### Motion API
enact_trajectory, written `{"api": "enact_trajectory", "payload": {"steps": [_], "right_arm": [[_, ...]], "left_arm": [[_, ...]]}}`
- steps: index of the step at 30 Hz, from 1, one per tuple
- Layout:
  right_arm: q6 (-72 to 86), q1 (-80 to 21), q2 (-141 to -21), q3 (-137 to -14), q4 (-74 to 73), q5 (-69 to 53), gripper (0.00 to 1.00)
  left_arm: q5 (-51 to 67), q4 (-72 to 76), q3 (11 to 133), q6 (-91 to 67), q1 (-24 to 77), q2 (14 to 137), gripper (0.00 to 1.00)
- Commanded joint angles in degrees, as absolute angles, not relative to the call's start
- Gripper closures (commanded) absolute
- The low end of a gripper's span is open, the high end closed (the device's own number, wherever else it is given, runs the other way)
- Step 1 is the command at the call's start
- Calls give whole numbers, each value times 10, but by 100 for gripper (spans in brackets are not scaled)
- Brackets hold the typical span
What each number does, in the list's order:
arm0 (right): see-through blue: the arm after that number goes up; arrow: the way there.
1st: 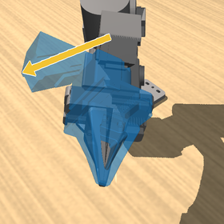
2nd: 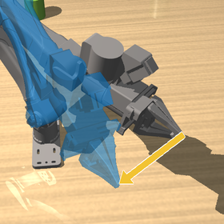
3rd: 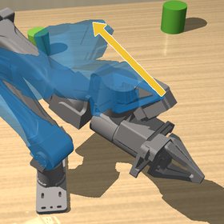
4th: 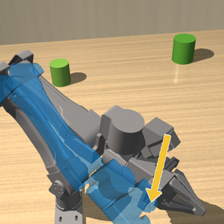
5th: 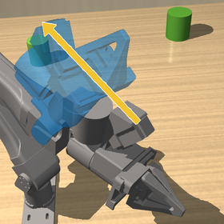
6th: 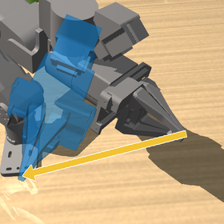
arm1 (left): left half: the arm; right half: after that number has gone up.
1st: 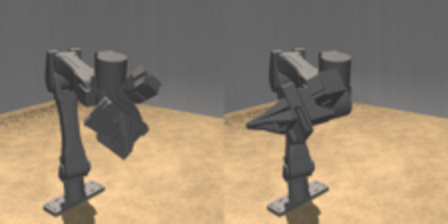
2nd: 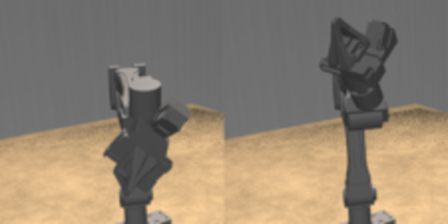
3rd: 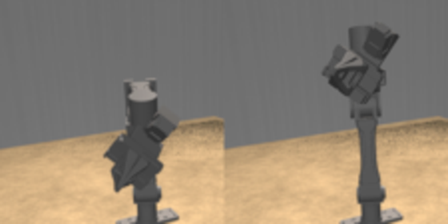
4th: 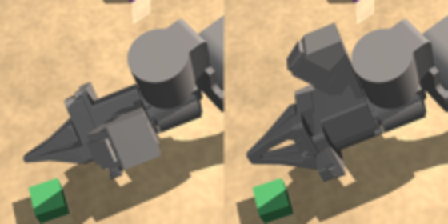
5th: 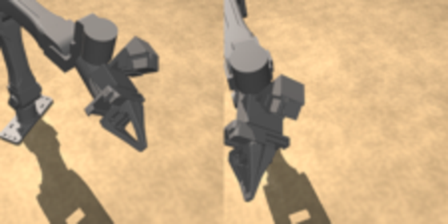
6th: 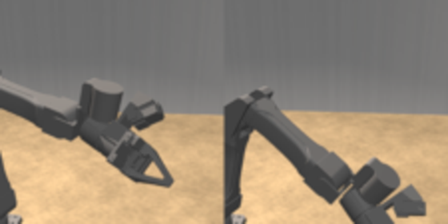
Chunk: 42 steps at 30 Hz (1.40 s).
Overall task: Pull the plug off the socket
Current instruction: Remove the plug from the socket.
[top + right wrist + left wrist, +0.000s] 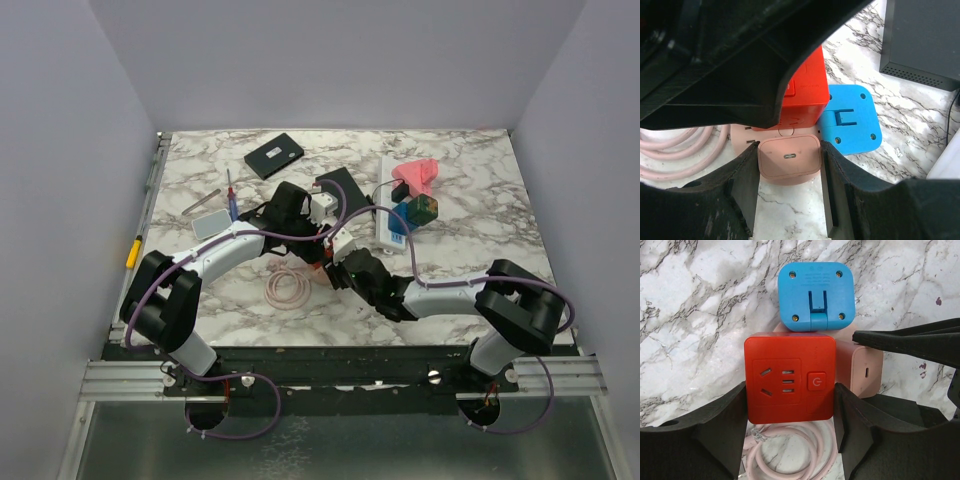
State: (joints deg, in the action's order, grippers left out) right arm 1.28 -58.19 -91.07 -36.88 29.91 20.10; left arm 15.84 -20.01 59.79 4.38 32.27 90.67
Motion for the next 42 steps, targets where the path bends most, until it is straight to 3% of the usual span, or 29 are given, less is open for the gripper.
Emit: {"api": "enact_trajectory", "payload": {"steps": [1, 14, 27, 42], "right_arm": [[5, -607, -926, -388, 290, 226, 99], [40, -600, -900, -375, 300, 230, 99], [121, -509, -879, -370, 280, 91, 99], [93, -508, -893, -385, 258, 93, 99]], "left_arm": [[27, -226, 586, 48, 305, 947, 85], [22, -226, 584, 51, 305, 948, 85], [19, -226, 583, 54, 305, 946, 86], [18, -226, 583, 54, 305, 949, 86]]}}
